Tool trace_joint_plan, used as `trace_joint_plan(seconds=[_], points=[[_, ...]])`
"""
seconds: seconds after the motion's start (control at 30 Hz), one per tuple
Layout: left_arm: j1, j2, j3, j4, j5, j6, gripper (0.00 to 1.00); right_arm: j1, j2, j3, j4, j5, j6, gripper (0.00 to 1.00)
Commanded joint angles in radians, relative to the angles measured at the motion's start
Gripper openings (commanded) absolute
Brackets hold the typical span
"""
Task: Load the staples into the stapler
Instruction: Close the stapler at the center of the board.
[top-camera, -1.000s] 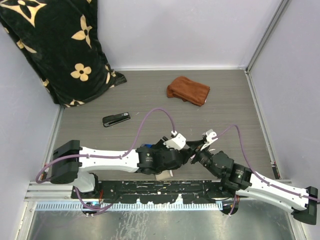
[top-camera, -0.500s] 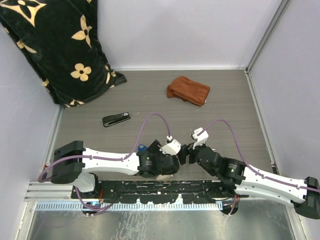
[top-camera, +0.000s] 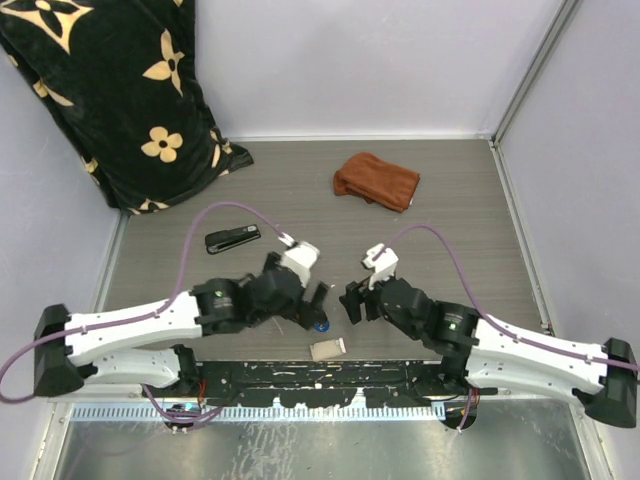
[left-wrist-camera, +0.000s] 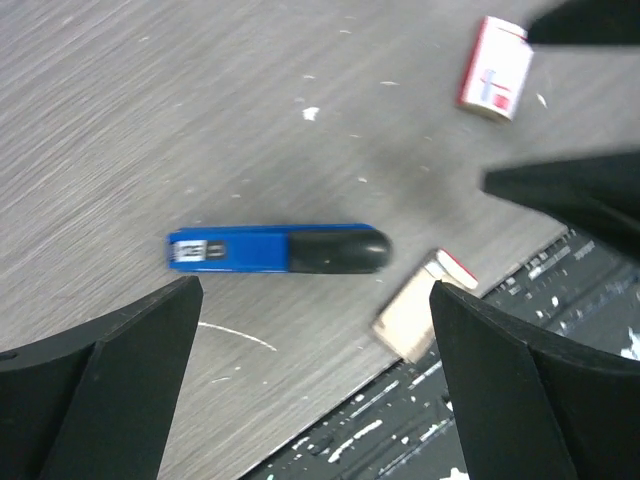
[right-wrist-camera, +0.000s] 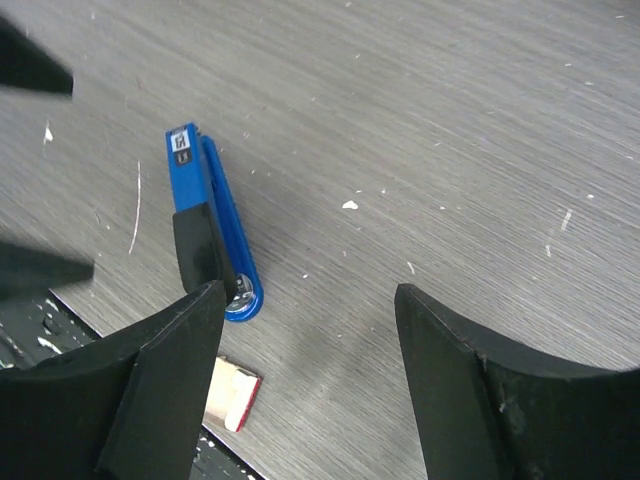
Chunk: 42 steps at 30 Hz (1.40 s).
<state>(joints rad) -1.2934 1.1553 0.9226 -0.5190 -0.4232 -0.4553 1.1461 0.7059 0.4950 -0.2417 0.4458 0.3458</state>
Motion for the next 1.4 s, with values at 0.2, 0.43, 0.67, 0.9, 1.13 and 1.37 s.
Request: trace_joint_plan(seconds=[0.2, 0.43, 0.67, 0.9, 1.13, 1.37], points=[[0.499, -0.269, -0.295, 0.118, 0.463, -0.190, 0.99, 0.021, 0.417, 0.201, 0.066, -0.156, -0.102, 0.71], [0.662, -0.299, -0.377, 0.179, 0.596, -0.245, 0.98, 0.049, 0.620, 0.267, 0.154, -0.166, -0.083, 0.71], [0.678, -0.353, -0.388, 0.148, 0.554, -0.252, 0.98, 0.085, 0.722, 0.306, 0.201, -0.183, -0.075, 0.71], [0.690, -0.380, -0.399, 0.134, 0.528, -0.262, 0.98, 0.098, 0.805, 0.323, 0.215, -0.173, -0.067, 0.68], [0.701, -0.391, -0.402, 0.120, 0.523, -0.273, 0.98, 0.114, 0.873, 0.328, 0.227, -0.149, -0.070, 0.54], [0.711, -0.394, -0.430, 0.144, 0.525, -0.292, 0.98, 0.115, 0.888, 0.303, 0.275, -0.132, -0.069, 0.18]])
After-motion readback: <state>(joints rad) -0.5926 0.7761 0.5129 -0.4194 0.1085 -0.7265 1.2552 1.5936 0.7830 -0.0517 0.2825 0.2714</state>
